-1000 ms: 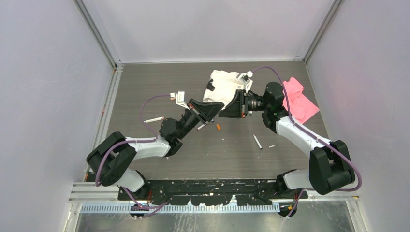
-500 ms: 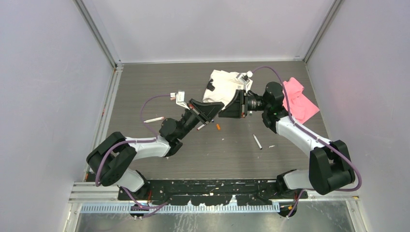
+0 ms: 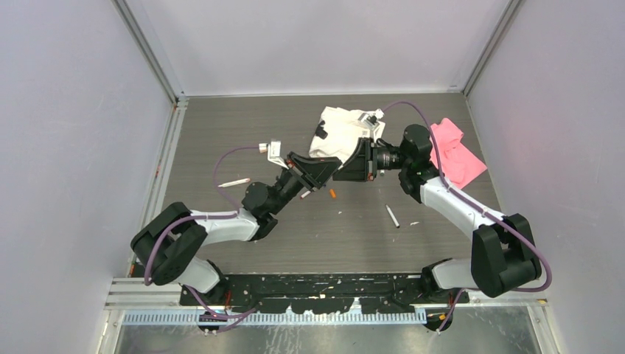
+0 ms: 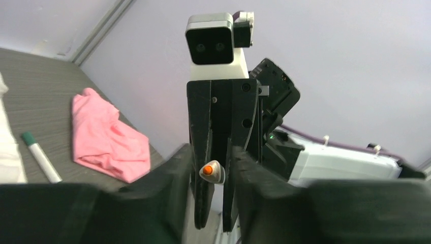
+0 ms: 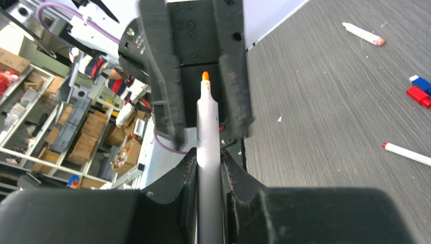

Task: Insert the pens into the pen caps
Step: Move the pen cap to the center of the board.

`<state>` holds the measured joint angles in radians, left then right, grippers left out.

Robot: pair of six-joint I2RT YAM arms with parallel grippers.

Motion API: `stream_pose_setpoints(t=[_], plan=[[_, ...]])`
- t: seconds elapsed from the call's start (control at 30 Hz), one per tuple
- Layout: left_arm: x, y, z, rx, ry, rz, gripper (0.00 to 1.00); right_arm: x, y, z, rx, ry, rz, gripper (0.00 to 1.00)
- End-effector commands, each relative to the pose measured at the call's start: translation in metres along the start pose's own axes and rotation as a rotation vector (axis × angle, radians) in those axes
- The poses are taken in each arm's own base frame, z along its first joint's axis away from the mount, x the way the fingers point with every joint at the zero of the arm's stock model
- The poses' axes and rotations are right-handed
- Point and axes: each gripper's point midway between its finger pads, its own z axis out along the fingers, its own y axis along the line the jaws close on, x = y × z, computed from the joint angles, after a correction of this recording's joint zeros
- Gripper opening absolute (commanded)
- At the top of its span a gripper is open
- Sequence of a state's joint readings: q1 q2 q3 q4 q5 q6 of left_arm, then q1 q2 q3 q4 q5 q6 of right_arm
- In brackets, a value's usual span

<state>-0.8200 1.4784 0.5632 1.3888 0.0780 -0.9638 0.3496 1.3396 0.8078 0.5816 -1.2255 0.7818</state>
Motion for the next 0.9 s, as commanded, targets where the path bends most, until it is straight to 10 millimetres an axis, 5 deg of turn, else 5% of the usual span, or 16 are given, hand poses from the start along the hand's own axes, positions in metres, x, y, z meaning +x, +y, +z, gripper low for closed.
stream_pose_setpoints(t=[0.0,0.13,0.37,0.53,0.87], plan=[[-0.024,-0.005,-0.012,-0.003,-0.089,0.072,0.46,-0.002,0.006,-0.002,-0.007,0.027,-0.054,0.01],[-0.042,-0.002,-0.036,-0.053,-0.096,0.118,0.65,0.002,-0.002,-0.009,0.024,0.049,-0.094,0.01],[-0.027,0.032,-0.088,-0.350,0.228,0.308,0.83,0.016,-0.028,-0.033,0.149,0.134,-0.168,0.01],[-0.009,0.052,-0.112,-0.449,0.350,0.301,0.77,0.015,-0.050,-0.046,0.249,0.148,-0.194,0.01],[0.053,0.131,-0.101,-0.707,0.524,0.066,0.40,0.008,-0.079,-0.071,0.427,0.139,-0.196,0.01]])
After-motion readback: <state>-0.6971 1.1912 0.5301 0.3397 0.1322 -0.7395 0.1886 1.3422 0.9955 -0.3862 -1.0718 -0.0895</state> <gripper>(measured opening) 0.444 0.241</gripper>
